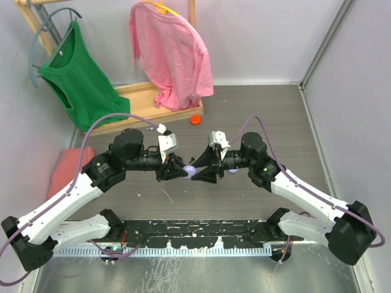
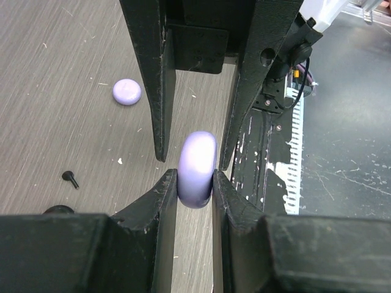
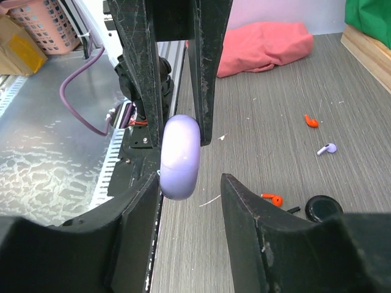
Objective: Insert the wireless bluetooth earbuds into the charging case
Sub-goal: Pick up the charging case at the center of the board.
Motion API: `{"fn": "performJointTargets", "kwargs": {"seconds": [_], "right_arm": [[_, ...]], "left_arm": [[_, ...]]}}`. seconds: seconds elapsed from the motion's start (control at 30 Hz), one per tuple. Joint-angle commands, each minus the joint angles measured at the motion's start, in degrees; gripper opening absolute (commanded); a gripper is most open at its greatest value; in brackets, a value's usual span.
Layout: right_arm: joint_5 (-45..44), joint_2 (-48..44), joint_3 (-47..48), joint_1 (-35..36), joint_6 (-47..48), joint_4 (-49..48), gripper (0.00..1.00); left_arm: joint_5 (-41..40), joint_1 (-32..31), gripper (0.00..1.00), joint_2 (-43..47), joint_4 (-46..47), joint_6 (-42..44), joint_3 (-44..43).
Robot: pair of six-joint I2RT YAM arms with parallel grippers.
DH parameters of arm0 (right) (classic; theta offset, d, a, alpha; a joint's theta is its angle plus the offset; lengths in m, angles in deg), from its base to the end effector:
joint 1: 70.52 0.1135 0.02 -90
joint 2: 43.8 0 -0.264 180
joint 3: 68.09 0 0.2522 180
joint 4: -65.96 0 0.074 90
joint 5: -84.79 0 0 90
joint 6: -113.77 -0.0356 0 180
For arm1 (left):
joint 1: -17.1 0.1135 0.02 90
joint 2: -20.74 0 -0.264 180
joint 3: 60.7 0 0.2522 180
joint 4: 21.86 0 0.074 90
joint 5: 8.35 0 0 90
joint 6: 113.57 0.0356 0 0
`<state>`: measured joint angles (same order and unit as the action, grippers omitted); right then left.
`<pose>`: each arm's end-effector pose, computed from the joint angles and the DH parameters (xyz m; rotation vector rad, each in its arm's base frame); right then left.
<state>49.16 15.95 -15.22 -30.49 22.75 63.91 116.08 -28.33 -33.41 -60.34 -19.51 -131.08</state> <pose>0.1589 0.1712 0.3034 -1.2636 1.2736 1.3032 0.1283 -0.1589 0.3588 1.2124 1.6388 -1.0518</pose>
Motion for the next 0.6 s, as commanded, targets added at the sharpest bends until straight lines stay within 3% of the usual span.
{"fn": "performJointTargets", "kwargs": {"seconds": [0.0, 0.4, 0.57], "right_arm": [[0.2, -0.2, 2.7, 0.4, 0.9, -0.9, 0.50], [-1.2, 0.8, 2.9, 0.8, 0.8, -1.0, 0.42], [-2.4, 0.8, 2.6, 0.8, 1.1, -0.7, 0.29]], "left_arm": [[-0.5, -0.4, 0.10, 0.7, 1.6, 1.3, -1.8], [-1.7, -1.3, 0.09, -0.1, 2.7, 1.4, -1.3], [-2.5, -1.6, 0.10, 0.0, 3.3, 1.4, -0.9]]}}
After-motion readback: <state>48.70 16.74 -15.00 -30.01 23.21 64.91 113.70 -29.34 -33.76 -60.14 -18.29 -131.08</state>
